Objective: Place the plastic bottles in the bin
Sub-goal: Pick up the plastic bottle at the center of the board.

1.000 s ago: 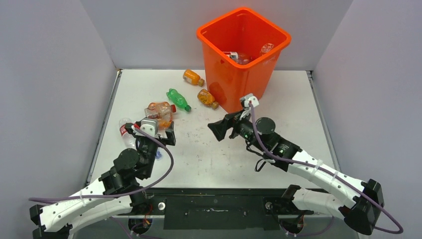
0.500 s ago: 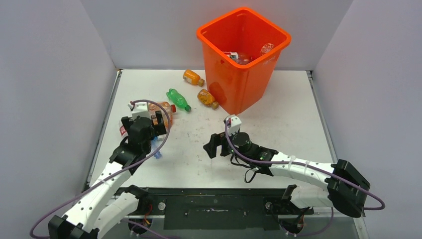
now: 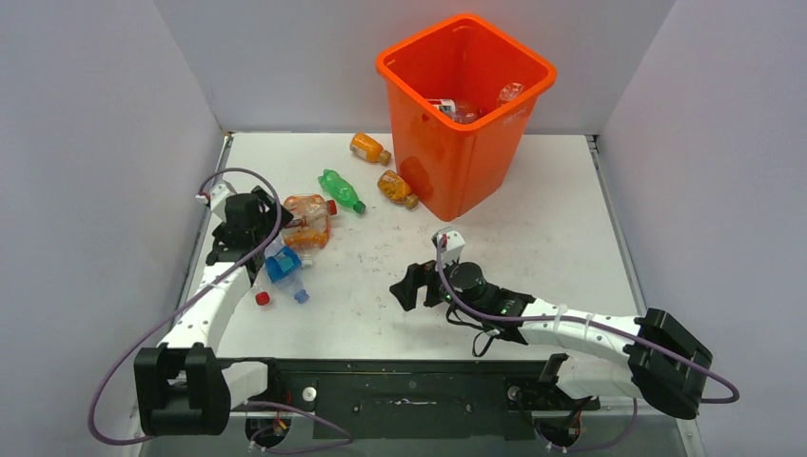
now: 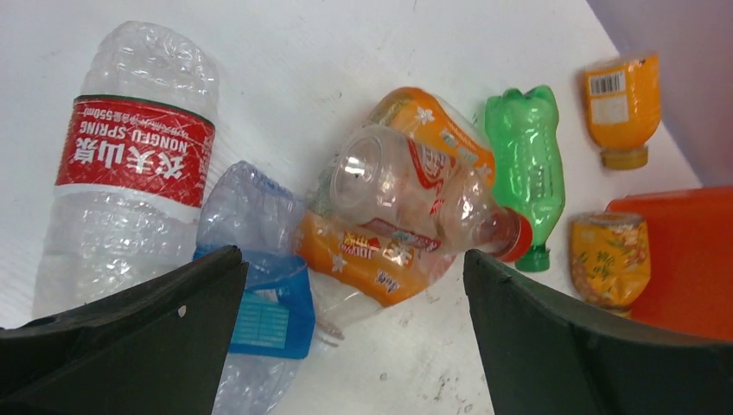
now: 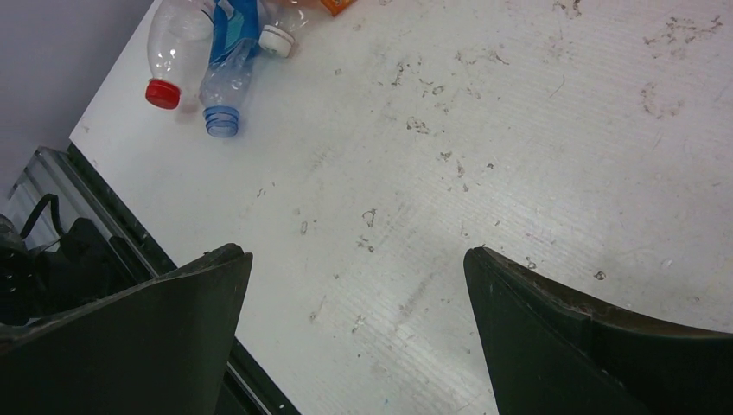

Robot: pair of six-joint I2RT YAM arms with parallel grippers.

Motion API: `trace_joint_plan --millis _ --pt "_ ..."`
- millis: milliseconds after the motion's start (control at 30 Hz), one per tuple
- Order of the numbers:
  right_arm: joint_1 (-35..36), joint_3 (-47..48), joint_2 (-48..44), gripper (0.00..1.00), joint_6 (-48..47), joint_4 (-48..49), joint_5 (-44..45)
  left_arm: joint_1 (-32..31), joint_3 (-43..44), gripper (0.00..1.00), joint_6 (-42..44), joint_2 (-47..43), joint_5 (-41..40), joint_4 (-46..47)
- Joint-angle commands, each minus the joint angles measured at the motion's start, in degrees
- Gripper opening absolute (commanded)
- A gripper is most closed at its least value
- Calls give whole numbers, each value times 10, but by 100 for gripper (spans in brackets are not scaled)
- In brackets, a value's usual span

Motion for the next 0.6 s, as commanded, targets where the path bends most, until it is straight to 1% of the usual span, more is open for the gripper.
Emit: trace_joint_plan --millis 0,133,200,267,300,400,500,567 --pt "6 -11 -39 100 8 41 -3 54 12 96 -83 48 83 110" --pt "6 -21 -47 100 10 47 -5 66 29 96 -93 108 108 178" --pt "8 -20 -47 100 6 45 -6 66 50 96 -86 145 117 184" --pt "7 -17 -48 100 3 41 -6 65 71 99 -71 189 133 183" --pt "7 -16 -50 100 0 39 -5 65 80 98 -67 206 143 182" --pt "7 -8 -54 100 -7 30 -1 58 94 86 -50 237 168 191" --pt "7 -3 -59 100 -14 24 3 45 93 78 -34 246 171 203" --pt "7 -2 -62 100 -17 19 6 40 90 69 -29 249 171 208"
